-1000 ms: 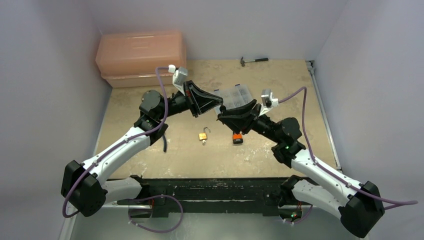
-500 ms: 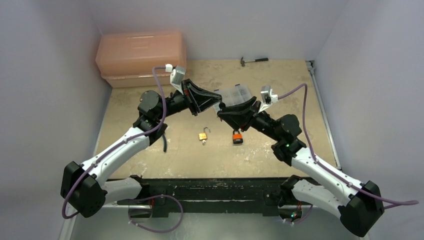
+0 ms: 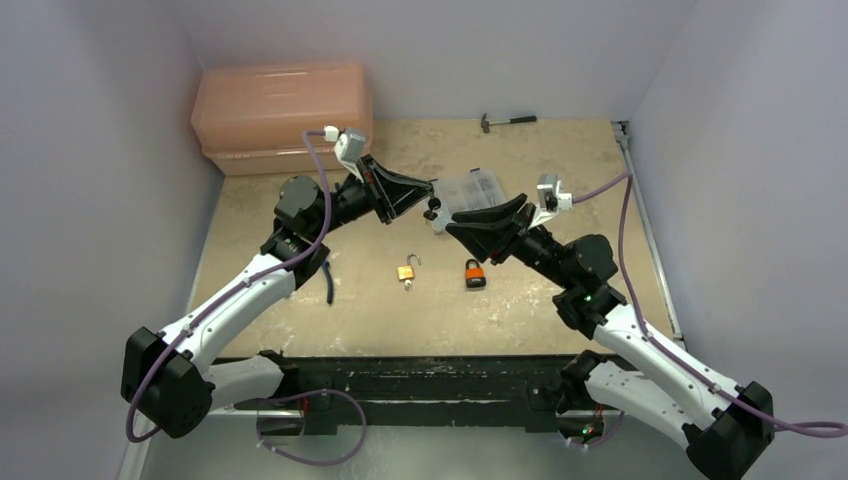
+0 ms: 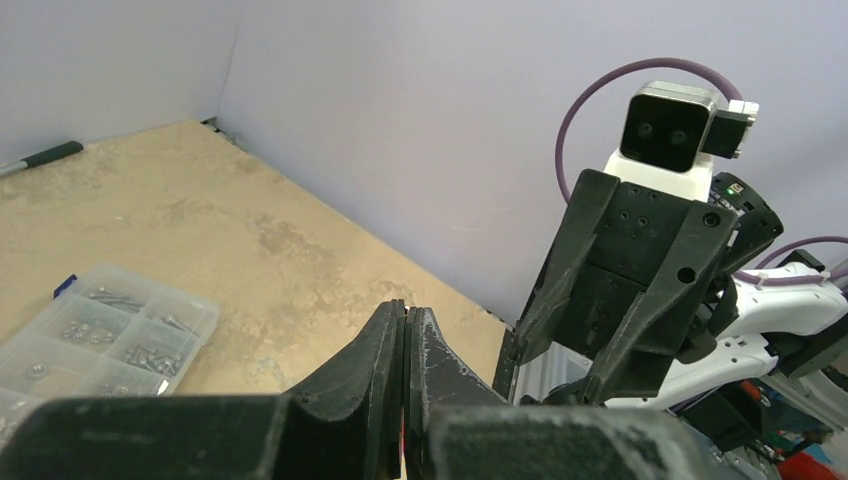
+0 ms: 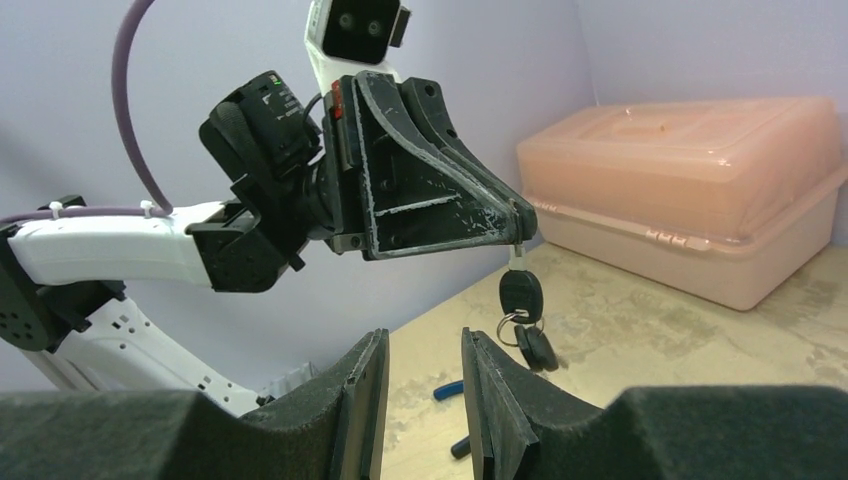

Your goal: Unlock with the key

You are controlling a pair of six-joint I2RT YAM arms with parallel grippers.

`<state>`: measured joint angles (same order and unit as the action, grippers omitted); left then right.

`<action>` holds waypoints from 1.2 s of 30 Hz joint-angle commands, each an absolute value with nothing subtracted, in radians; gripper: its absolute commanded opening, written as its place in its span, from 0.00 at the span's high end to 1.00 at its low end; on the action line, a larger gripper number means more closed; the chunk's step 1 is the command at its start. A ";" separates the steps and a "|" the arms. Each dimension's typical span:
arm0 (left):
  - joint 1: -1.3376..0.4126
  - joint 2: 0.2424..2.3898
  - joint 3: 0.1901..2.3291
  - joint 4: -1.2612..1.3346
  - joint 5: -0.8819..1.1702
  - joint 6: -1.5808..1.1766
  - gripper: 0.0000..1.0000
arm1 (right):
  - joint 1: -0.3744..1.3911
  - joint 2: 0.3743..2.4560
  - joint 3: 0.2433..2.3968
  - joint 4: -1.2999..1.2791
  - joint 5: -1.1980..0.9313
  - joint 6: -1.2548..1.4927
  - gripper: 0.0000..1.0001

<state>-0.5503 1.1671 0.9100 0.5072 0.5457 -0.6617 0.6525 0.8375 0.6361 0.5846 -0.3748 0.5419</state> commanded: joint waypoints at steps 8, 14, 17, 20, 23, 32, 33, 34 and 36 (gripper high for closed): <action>-0.548 1.167 0.907 0.575 0.580 -0.672 1.00 | 0.650 0.937 0.705 0.667 -0.306 0.549 0.60; -0.547 1.171 0.907 0.576 0.583 -0.673 1.00 | 0.650 0.987 0.732 0.701 -0.314 0.555 0.60; -0.548 1.172 0.907 0.577 0.582 -0.672 1.00 | 0.650 1.006 0.743 0.722 -0.317 0.564 0.60; -0.545 1.173 0.907 0.576 0.583 -0.672 1.00 | 0.650 1.027 0.744 0.738 -0.319 0.575 0.60; -0.546 1.172 0.907 0.577 0.581 -0.674 1.00 | 0.651 1.038 0.737 0.758 -0.323 0.587 0.60; -0.539 1.165 0.903 0.580 0.580 -0.677 1.00 | 0.650 1.016 0.721 0.721 -0.272 0.580 0.52; -0.539 1.164 0.903 0.580 0.580 -0.677 1.00 | 0.650 1.010 0.723 0.708 -0.260 0.573 0.52; -0.538 1.164 0.903 0.581 0.580 -0.677 1.00 | 0.650 1.006 0.725 0.699 -0.251 0.568 0.51; -0.538 1.163 0.903 0.585 0.582 -0.679 1.00 | 0.650 1.002 0.729 0.683 -0.244 0.560 0.51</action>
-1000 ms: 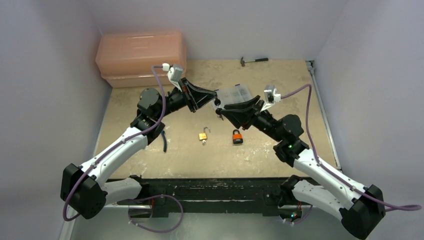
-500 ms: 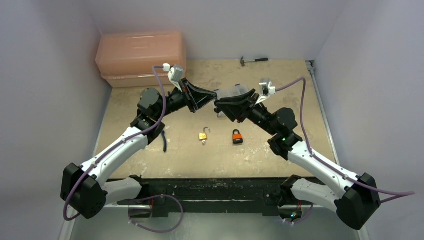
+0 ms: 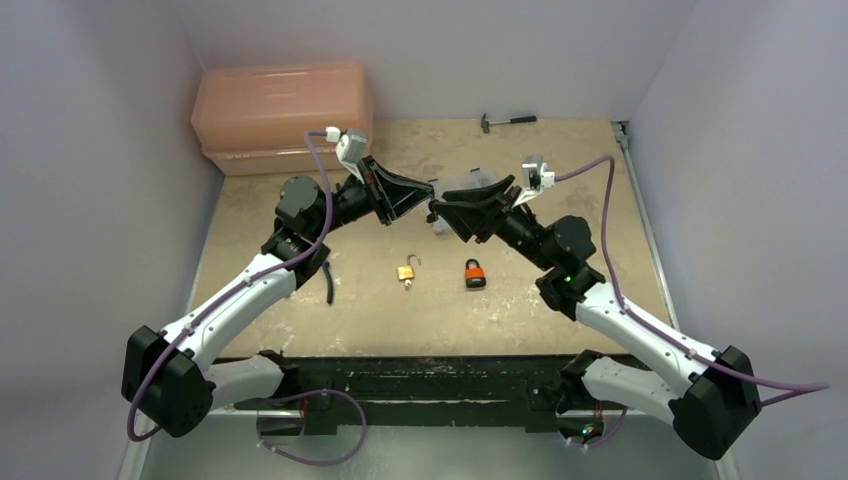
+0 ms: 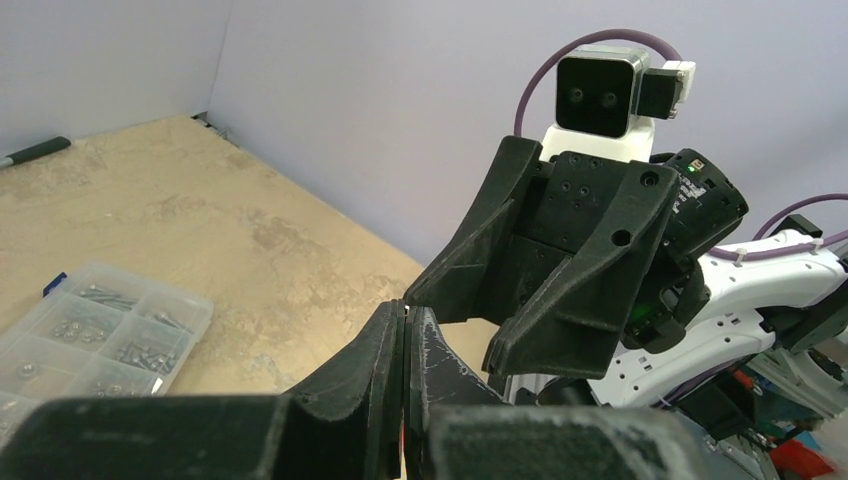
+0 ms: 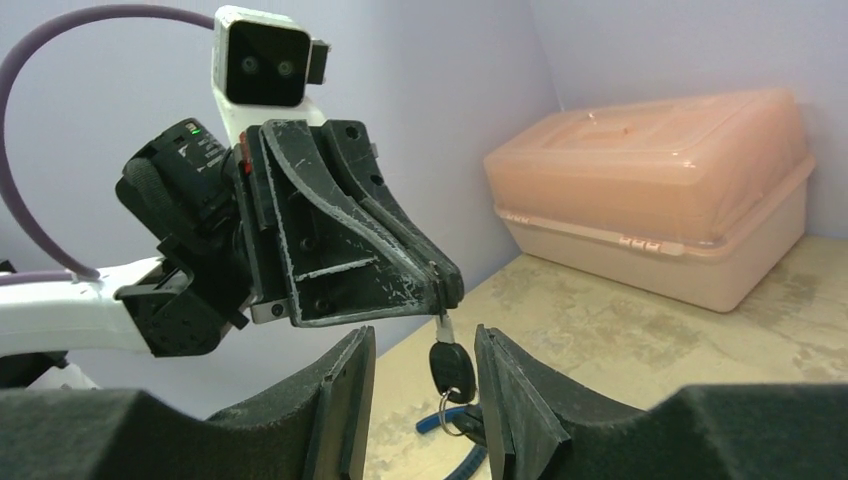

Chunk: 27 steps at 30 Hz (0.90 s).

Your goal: Unlock with the key

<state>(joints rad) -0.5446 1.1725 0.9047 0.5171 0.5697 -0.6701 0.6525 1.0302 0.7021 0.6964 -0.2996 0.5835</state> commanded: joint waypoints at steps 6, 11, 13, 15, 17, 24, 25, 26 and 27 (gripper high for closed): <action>-0.536 1.163 0.898 0.597 0.587 -0.686 1.00 | 0.650 1.000 0.726 0.663 -0.216 0.552 0.50; -0.535 1.164 0.896 0.608 0.594 -0.694 1.00 | 0.650 1.040 0.735 0.697 -0.289 0.555 0.50; -0.534 1.166 0.895 0.608 0.593 -0.694 1.00 | 0.650 1.056 0.738 0.713 -0.316 0.557 0.51; -0.533 1.167 0.895 0.608 0.593 -0.695 1.00 | 0.650 1.068 0.743 0.720 -0.331 0.558 0.52; -0.534 1.168 0.894 0.608 0.592 -0.693 1.00 | 0.650 1.076 0.749 0.727 -0.342 0.558 0.54; -0.531 1.169 0.895 0.606 0.589 -0.694 1.00 | 0.650 1.094 0.755 0.751 -0.353 0.574 0.62; -0.530 1.169 0.896 0.605 0.588 -0.693 1.00 | 0.650 1.094 0.756 0.753 -0.352 0.578 0.62; -0.530 1.170 0.894 0.603 0.588 -0.691 1.00 | 0.650 1.094 0.757 0.754 -0.351 0.582 0.63; -0.531 1.169 0.896 0.602 0.587 -0.690 1.00 | 0.650 1.094 0.758 0.754 -0.350 0.584 0.64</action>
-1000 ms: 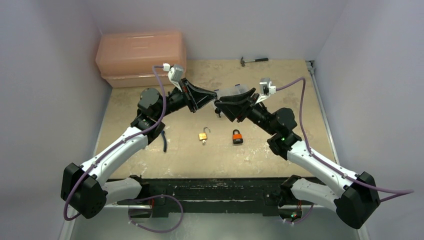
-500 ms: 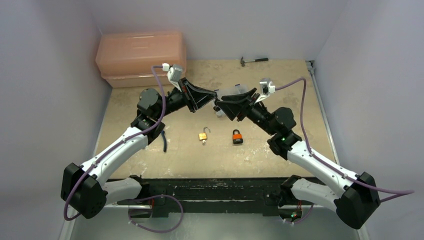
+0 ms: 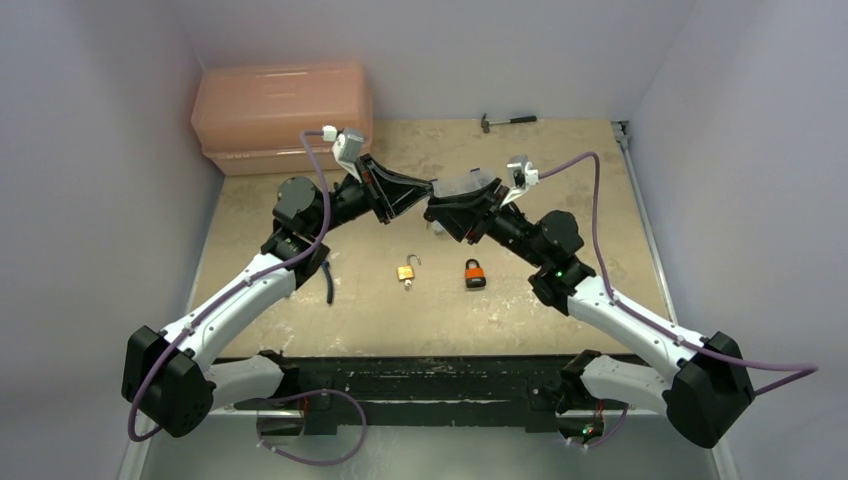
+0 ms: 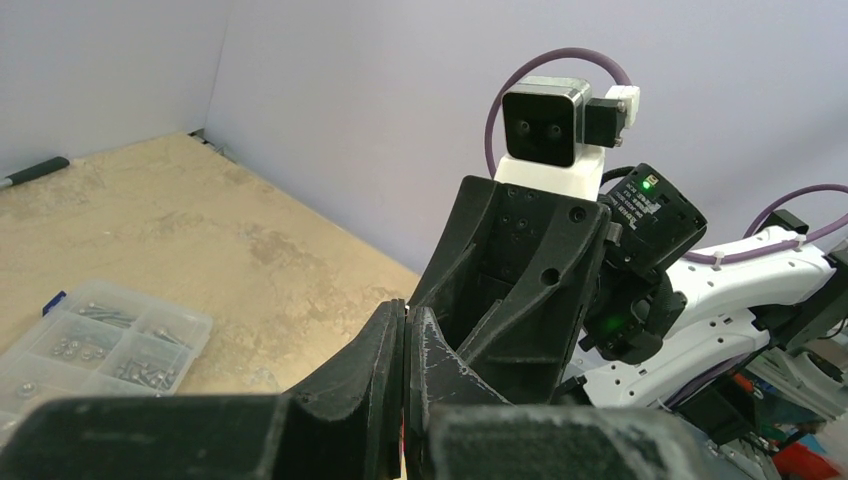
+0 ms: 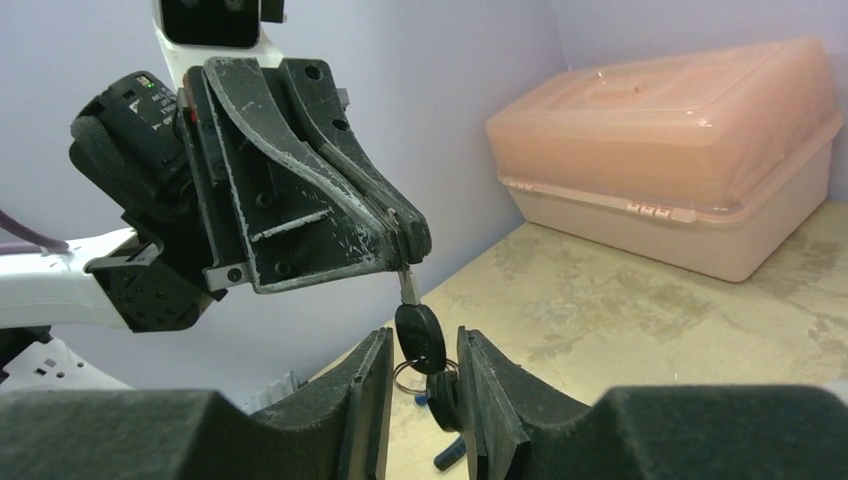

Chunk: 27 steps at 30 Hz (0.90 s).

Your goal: Unlock with the key

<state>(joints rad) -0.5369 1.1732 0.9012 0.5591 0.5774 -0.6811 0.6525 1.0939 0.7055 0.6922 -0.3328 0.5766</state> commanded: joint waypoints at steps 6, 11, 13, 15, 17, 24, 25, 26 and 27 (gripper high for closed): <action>-0.530 1.169 0.897 0.601 0.585 -0.689 1.00 | 0.650 1.096 0.763 0.774 -0.363 0.605 0.65; -0.529 1.170 0.896 0.594 0.582 -0.683 1.00 | 0.650 1.103 0.773 0.810 -0.408 0.625 0.65; -0.529 1.169 0.898 0.591 0.580 -0.680 1.00 | 0.650 1.101 0.773 0.811 -0.414 0.628 0.66; -0.529 1.169 0.898 0.588 0.580 -0.678 1.00 | 0.650 1.101 0.772 0.811 -0.419 0.629 0.68; -0.528 1.169 0.898 0.589 0.580 -0.678 1.00 | 0.650 1.101 0.769 0.812 -0.419 0.631 0.72; -0.527 1.169 0.898 0.587 0.579 -0.677 1.00 | 0.650 1.104 0.760 0.823 -0.422 0.640 0.83; -0.527 1.169 0.899 0.586 0.578 -0.677 1.00 | 0.650 1.105 0.759 0.824 -0.422 0.640 0.88; -0.526 1.170 0.898 0.586 0.578 -0.676 1.00 | 0.650 1.106 0.759 0.826 -0.422 0.640 0.93; -0.526 1.170 0.898 0.587 0.578 -0.677 1.00 | 0.650 1.107 0.759 0.829 -0.423 0.641 0.98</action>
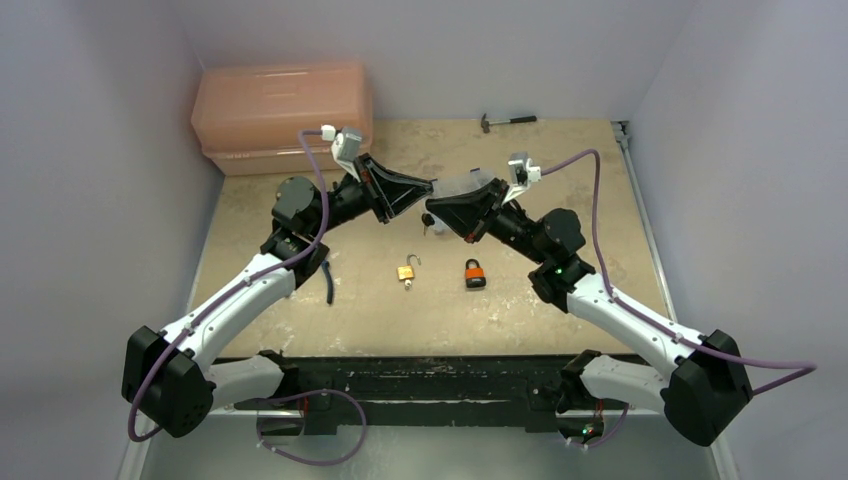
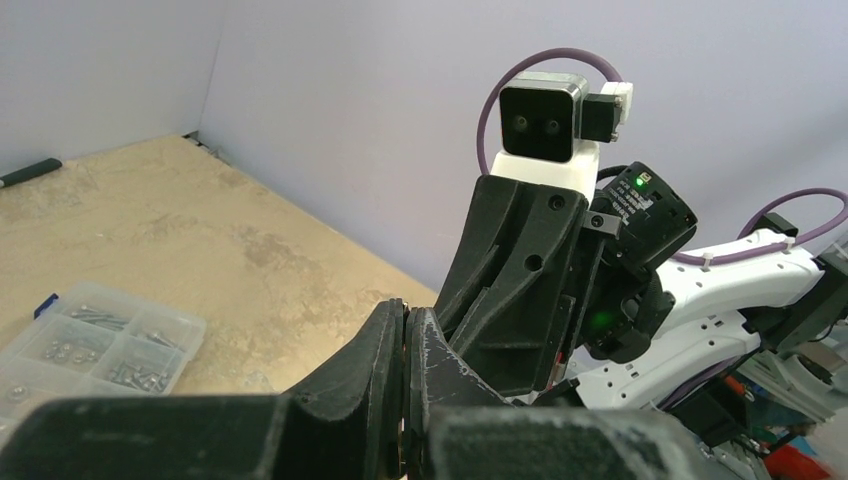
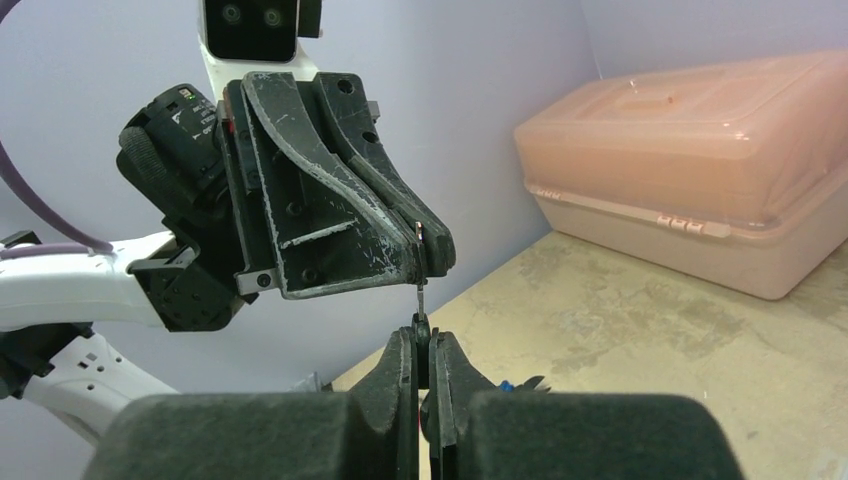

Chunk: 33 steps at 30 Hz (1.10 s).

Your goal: Unlock with the key

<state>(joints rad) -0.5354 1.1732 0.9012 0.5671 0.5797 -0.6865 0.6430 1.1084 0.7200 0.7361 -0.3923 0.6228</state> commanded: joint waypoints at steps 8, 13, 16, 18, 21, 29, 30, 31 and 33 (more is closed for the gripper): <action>-0.522 1.172 0.899 0.582 0.578 -0.673 0.81 | 0.650 1.083 0.736 0.831 -0.410 0.657 1.00; -0.522 1.172 0.919 0.507 0.546 -0.637 0.25 | 0.650 1.005 0.700 0.714 -0.347 0.677 1.00; -0.522 1.162 0.938 0.415 0.457 -0.597 0.11 | 0.650 0.903 0.680 0.531 -0.242 0.667 1.00; -0.521 1.162 0.947 0.381 0.424 -0.589 0.05 | 0.650 0.854 0.683 0.397 -0.182 0.646 1.00; -0.521 1.176 0.951 0.380 0.416 -0.600 0.01 | 0.650 0.789 0.681 0.239 -0.120 0.639 1.00; -0.610 1.227 1.057 0.112 0.200 -0.501 0.02 | 0.650 0.596 0.698 -0.117 0.067 0.654 1.00; -0.613 1.245 1.086 0.061 0.182 -0.515 0.03 | 0.650 0.581 0.706 -0.155 0.088 0.659 1.00; -0.620 1.264 1.127 0.015 0.159 -0.524 0.06 | 0.650 0.568 0.714 -0.191 0.110 0.665 1.00; -0.627 1.299 1.169 -0.106 0.107 -0.554 0.12 | 0.650 0.544 0.715 -0.243 0.137 0.681 1.00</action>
